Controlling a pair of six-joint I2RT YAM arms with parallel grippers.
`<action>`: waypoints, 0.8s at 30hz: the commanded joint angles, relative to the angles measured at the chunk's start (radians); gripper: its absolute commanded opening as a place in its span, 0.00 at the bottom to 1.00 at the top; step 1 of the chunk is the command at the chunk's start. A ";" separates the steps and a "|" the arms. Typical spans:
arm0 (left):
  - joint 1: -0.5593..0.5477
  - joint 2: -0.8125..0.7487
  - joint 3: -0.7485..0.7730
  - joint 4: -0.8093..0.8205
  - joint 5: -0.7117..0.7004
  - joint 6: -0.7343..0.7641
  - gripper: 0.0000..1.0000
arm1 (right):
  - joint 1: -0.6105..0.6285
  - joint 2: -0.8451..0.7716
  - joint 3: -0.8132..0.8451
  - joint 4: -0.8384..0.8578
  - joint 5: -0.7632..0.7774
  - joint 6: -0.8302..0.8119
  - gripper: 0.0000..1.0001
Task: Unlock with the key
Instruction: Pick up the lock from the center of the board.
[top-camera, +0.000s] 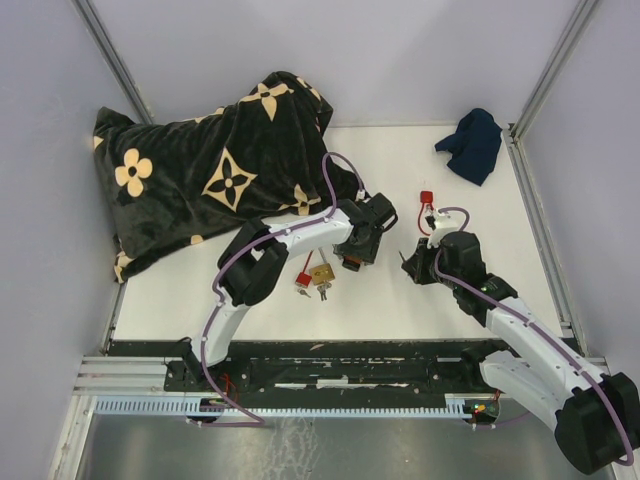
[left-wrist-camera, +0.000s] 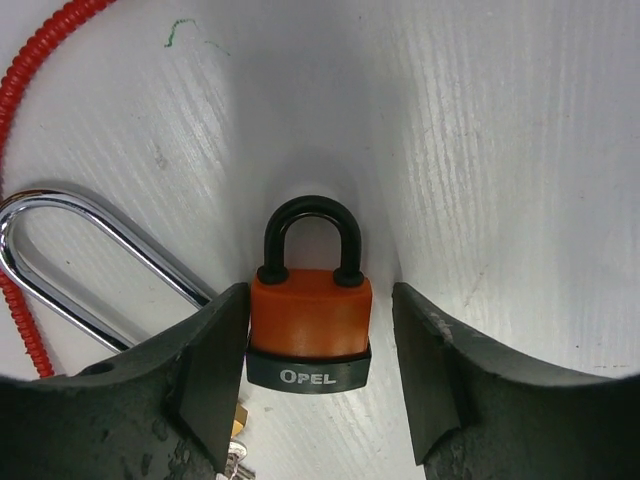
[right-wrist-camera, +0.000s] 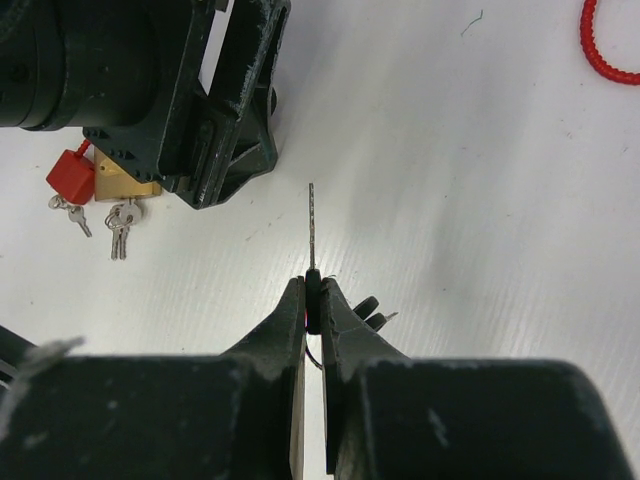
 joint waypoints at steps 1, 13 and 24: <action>0.003 0.058 0.028 -0.039 -0.003 0.058 0.62 | -0.004 0.006 0.042 0.048 -0.017 -0.007 0.02; 0.044 -0.130 -0.100 0.066 0.040 -0.117 0.28 | -0.002 -0.010 0.062 0.052 -0.093 0.016 0.02; 0.136 -0.383 -0.331 0.276 0.181 -0.344 0.22 | 0.013 -0.004 0.059 0.140 -0.217 0.109 0.02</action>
